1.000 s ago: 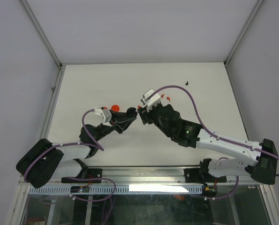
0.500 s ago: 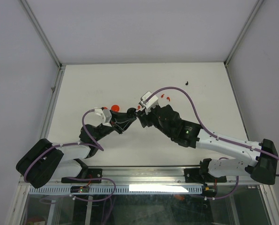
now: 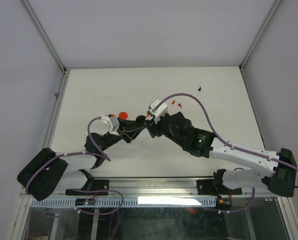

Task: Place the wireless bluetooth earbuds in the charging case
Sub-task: Place the earbud in the charging case.

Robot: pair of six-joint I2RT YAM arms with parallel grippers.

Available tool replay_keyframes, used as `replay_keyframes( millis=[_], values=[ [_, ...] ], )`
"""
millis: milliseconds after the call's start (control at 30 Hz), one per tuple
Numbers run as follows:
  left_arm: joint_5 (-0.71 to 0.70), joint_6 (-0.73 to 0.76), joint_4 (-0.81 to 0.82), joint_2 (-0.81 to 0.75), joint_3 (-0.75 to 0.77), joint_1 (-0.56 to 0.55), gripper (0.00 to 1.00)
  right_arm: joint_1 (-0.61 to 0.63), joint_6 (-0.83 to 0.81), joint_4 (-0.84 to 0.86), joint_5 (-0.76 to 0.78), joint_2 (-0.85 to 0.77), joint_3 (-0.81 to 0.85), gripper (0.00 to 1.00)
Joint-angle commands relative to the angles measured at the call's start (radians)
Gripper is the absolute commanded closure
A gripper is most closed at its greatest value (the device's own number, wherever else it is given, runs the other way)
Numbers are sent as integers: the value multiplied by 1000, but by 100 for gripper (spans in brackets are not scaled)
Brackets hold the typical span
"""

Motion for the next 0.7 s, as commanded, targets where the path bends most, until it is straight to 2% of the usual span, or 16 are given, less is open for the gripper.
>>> replay_keyframes(
  millis=[0, 467, 667],
  values=[
    [47, -16, 62, 2, 23, 4, 100, -1, 10, 54, -22, 2, 26, 43],
    [68, -8, 52, 15, 29, 3, 100, 0, 41, 51, -75, 27, 61, 42],
    [87, 21, 54, 9, 14, 3, 100, -11, 34, -7, -74, -2, 84, 39]
  ],
)
